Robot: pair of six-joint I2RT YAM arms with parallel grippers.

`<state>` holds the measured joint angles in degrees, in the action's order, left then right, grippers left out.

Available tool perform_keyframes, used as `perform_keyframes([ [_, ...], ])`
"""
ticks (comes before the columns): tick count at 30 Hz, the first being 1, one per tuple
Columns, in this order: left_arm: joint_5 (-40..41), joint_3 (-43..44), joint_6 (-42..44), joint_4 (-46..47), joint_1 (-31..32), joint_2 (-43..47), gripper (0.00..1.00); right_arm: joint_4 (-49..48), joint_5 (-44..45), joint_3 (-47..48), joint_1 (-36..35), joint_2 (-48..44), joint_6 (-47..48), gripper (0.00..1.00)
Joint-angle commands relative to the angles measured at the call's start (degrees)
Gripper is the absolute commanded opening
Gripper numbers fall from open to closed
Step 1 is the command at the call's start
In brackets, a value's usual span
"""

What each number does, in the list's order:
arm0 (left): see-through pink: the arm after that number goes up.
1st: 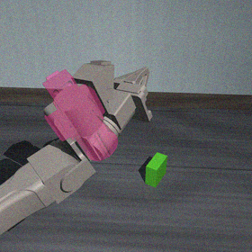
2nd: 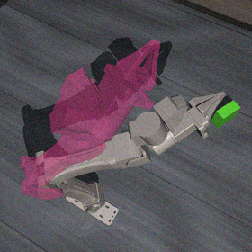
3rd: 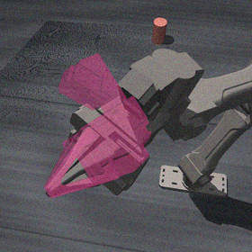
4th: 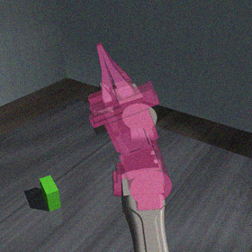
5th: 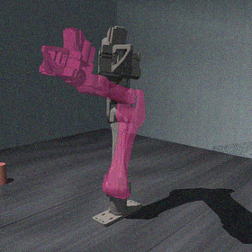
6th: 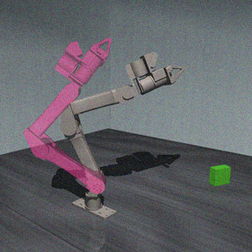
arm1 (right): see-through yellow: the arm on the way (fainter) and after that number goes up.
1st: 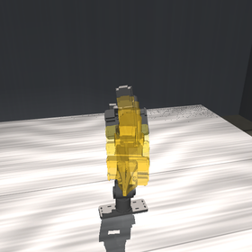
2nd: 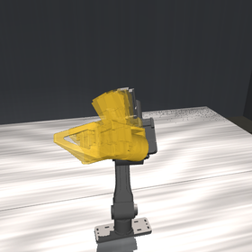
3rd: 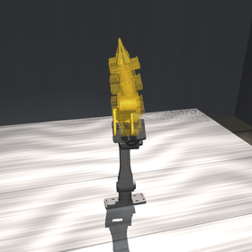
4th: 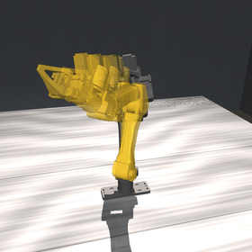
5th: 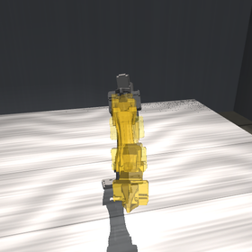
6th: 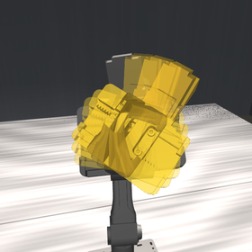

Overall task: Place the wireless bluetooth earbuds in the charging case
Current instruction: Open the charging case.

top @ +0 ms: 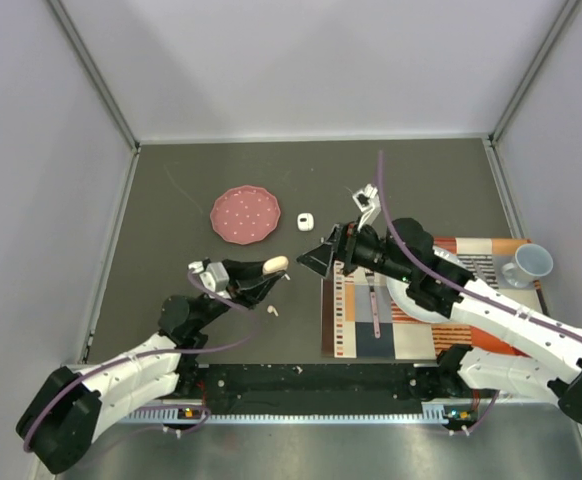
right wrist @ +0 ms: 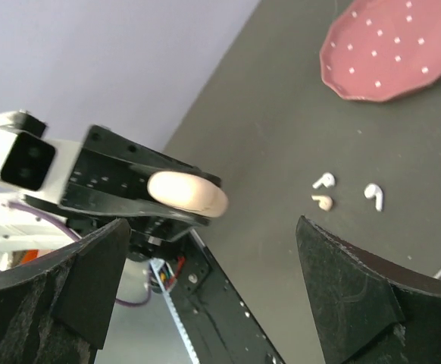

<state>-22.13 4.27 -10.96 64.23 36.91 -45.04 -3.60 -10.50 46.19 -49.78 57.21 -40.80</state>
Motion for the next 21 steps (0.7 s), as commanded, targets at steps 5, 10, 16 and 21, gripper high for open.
perform_keyframes([
  [5, -2.04, -2.07, -0.20, 14.87, -0.26, -0.58, 0.00, 6.06, -4.26, 4.96, -0.76, 3.43, 5.38, 0.90],
  [10, 0.59, -3.04, 1.12, 14.88, -0.26, 1.78, 0.00, 4.03, -5.40, 4.08, -0.76, 3.26, 6.17, 0.90],
  [16, 3.58, -5.58, 1.38, 14.26, -0.26, 4.86, 0.00, 4.03, -7.42, 5.57, -0.93, 4.14, 7.13, 0.90],
  [21, 2.88, -6.12, 1.56, 11.46, -0.26, 7.50, 0.00, 3.41, -6.38, 7.76, -4.00, 5.89, 10.03, 0.89],
])
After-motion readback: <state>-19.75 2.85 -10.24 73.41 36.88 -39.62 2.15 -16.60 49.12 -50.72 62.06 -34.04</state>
